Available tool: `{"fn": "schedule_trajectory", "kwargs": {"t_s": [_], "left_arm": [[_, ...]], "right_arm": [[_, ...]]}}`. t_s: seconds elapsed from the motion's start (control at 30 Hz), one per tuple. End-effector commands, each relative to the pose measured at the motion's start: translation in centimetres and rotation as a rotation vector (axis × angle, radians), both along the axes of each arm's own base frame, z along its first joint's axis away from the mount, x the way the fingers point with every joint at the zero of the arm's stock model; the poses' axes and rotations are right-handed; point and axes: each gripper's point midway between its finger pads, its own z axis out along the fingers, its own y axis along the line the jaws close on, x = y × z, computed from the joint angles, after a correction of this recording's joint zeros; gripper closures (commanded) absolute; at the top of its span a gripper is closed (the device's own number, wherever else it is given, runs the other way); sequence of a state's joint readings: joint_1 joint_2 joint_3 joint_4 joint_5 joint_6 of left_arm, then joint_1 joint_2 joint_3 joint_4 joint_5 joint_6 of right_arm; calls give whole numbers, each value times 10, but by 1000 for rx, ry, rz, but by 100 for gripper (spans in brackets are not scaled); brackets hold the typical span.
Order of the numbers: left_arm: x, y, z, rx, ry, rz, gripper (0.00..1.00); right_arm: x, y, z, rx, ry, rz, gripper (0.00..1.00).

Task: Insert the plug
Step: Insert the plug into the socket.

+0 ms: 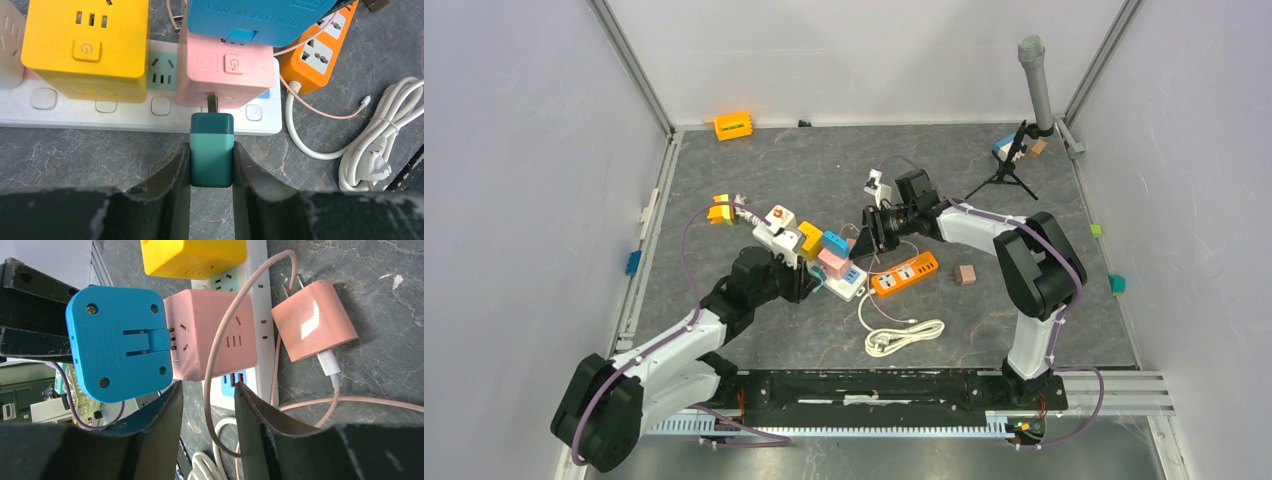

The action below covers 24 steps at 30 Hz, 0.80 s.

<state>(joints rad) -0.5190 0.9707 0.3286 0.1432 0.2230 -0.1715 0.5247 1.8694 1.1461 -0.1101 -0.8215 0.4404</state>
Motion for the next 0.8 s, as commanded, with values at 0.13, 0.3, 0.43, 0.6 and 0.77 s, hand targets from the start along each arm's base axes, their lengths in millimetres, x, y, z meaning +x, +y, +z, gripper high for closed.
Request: {"fn": "schedule_trajectory", "kwargs": {"t_s": [0.13,0.3,0.43,0.6,0.77], "left_arm": [[15,-11,19,5,-87,-11,98],[18,-11,15,29,-75,13,98],[19,-11,16,44,-36,40,98],[20,-9,16,74,-6,87,98],[15,-8,7,111,64,113,98]], "right_arm": [[8,7,-2,-9,-49,0,54],[8,6,-5,-19,-48,-1,55],[8,6,-6,-25,-49,1,56],[9,5,-5,-27,-55,0,56],[10,5,-3,-31,-68,-3,55]]}}
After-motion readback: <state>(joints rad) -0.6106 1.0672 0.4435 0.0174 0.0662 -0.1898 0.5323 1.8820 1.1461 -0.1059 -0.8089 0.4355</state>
